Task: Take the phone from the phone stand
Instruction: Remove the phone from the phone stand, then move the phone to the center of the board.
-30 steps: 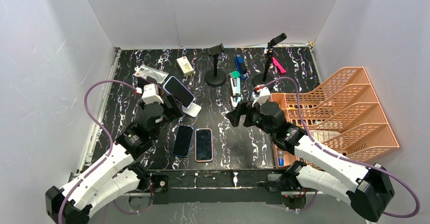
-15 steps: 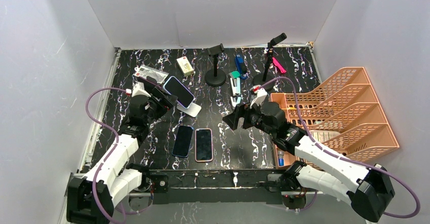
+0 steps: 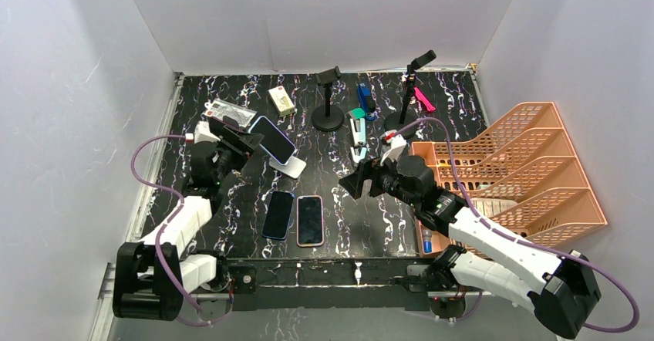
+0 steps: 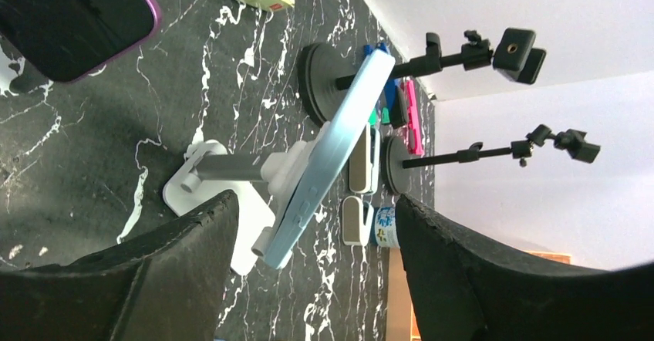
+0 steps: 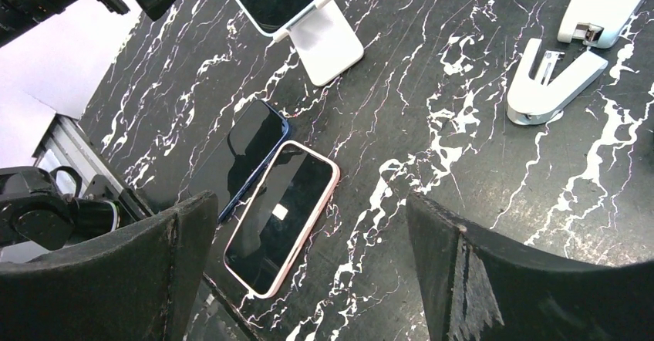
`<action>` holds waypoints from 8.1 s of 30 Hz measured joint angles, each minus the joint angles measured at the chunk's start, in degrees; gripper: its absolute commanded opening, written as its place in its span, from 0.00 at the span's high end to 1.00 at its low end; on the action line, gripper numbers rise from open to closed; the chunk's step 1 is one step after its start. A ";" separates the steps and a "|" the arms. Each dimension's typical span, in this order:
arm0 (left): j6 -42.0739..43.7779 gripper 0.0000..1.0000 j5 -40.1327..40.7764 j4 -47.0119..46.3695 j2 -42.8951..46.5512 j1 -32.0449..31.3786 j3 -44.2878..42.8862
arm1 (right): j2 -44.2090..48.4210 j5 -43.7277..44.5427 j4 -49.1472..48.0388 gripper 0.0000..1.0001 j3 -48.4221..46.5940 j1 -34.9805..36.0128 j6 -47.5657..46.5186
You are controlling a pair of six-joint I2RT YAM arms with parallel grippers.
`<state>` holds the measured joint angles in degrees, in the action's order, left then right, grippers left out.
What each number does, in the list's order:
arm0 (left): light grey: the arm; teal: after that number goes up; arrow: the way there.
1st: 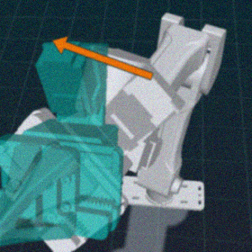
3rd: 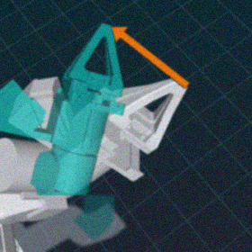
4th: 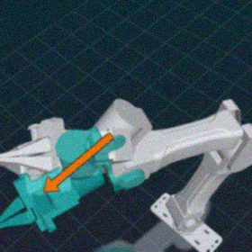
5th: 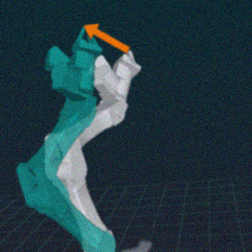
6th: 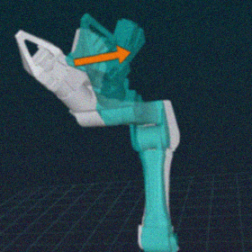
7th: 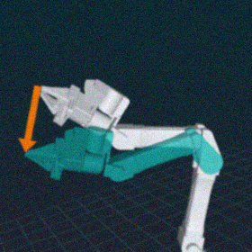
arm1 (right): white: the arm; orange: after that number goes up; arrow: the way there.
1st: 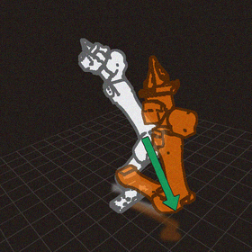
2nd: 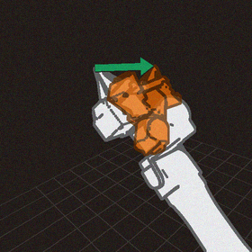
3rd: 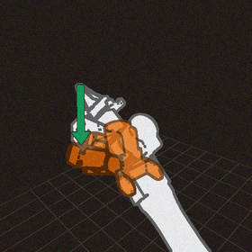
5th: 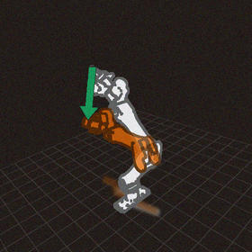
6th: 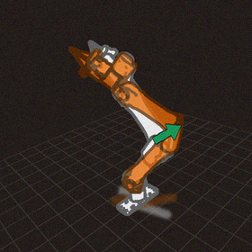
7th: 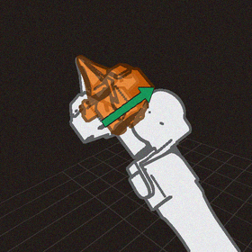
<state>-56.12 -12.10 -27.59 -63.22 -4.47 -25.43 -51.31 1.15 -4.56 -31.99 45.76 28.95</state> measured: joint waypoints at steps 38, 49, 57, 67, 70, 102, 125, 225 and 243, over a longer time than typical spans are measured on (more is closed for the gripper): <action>3.93 0.45 -8.94 -12.13 -10.60 2.08 -0.96 | 0.26 1.75 0.11 0.03 0.02 0.00 -0.87; 4.09 0.55 -8.96 -14.97 -11.54 2.08 -0.96 | 0.07 1.75 0.09 0.03 0.04 0.00 -0.81; 4.04 0.62 -8.96 -17.05 -11.54 2.05 -0.66 | 0.07 1.75 0.11 0.03 1.07 0.00 -0.72; 3.93 0.69 -8.96 -17.92 -12.13 2.05 -0.52 | 0.07 1.88 0.02 0.03 1.09 0.00 -0.66; 3.82 0.70 -8.96 -18.29 -12.35 2.05 -0.44 | 0.07 1.88 0.02 0.03 1.09 0.00 -0.66; 3.91 1.00 -7.91 -20.81 -12.33 1.88 1.51 | -0.94 1.90 -0.33 0.03 1.88 0.00 -0.68; 6.69 1.00 -6.78 -23.45 -5.22 -3.02 4.07 | -0.90 1.90 -0.28 0.03 1.88 0.00 -0.63; 11.47 1.00 -34.95 -32.52 7.08 -31.41 6.25 | 1.84 -36.33 0.96 0.12 -7.21 0.02 -7.28; 10.64 1.00 -34.93 -33.70 7.08 -31.67 6.36 | 2.82 -36.22 -3.39 0.27 -2.71 0.02 -4.04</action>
<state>-45.47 -47.03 -61.30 -56.14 -36.14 -19.07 -48.49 -35.07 -7.94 -34.70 45.78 24.91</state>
